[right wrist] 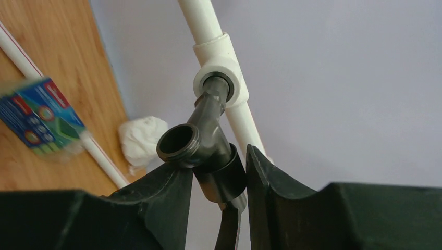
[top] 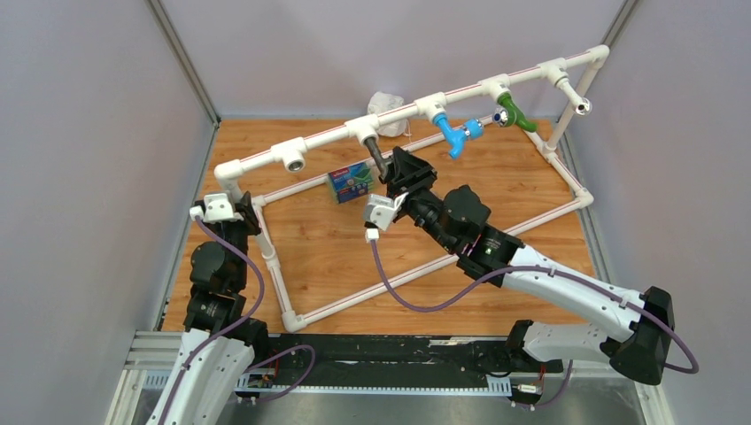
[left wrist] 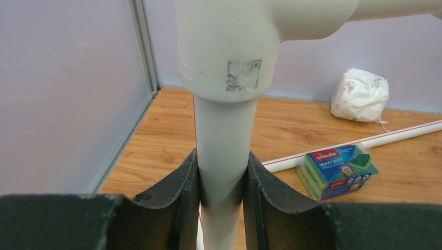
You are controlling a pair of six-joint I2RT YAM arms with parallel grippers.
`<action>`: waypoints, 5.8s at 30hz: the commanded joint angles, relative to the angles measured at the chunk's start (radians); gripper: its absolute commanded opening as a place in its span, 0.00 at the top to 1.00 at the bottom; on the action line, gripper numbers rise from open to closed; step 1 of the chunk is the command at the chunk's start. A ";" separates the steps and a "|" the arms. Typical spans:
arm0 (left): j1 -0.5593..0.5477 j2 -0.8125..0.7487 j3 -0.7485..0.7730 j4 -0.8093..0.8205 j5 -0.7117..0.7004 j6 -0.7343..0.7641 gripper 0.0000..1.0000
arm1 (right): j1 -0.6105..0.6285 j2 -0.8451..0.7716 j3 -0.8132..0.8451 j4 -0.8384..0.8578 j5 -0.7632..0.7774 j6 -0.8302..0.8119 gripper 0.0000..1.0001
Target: Install the water faucets
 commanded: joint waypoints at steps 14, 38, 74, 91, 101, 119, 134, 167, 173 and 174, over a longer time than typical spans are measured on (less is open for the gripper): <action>-0.003 -0.018 0.019 0.041 0.039 -0.024 1.00 | -0.101 0.019 -0.308 0.947 0.261 1.919 1.00; -0.003 -0.007 0.018 0.038 0.039 -0.019 1.00 | -0.107 -0.261 -0.291 0.562 -0.154 1.034 0.00; -0.003 -0.033 0.018 0.027 0.031 -0.012 1.00 | 0.001 -0.050 0.019 -0.184 -0.147 -0.532 0.11; -0.003 -0.040 0.016 0.027 0.036 -0.012 1.00 | -0.004 0.044 0.131 -0.176 -0.203 -0.037 0.63; -0.003 -0.044 0.016 0.026 0.034 -0.012 1.00 | -0.006 -0.001 -0.131 0.493 -0.057 0.716 0.83; -0.003 -0.052 0.015 0.022 0.030 -0.016 1.00 | -0.049 -0.002 -0.235 0.716 0.676 2.020 0.69; -0.001 -0.047 0.015 0.027 0.033 -0.018 1.00 | -0.052 -0.249 -0.224 0.544 -0.042 0.750 0.00; -0.003 -0.041 0.015 0.025 0.038 -0.018 1.00 | -0.030 -0.025 -0.007 0.103 -0.067 0.218 0.49; -0.003 -0.041 0.015 0.027 0.039 -0.018 1.00 | -0.030 -0.027 -0.068 0.311 -0.061 0.719 0.74; -0.003 -0.041 0.015 0.026 0.039 -0.019 1.00 | -0.030 -0.027 -0.081 0.365 -0.052 0.801 0.76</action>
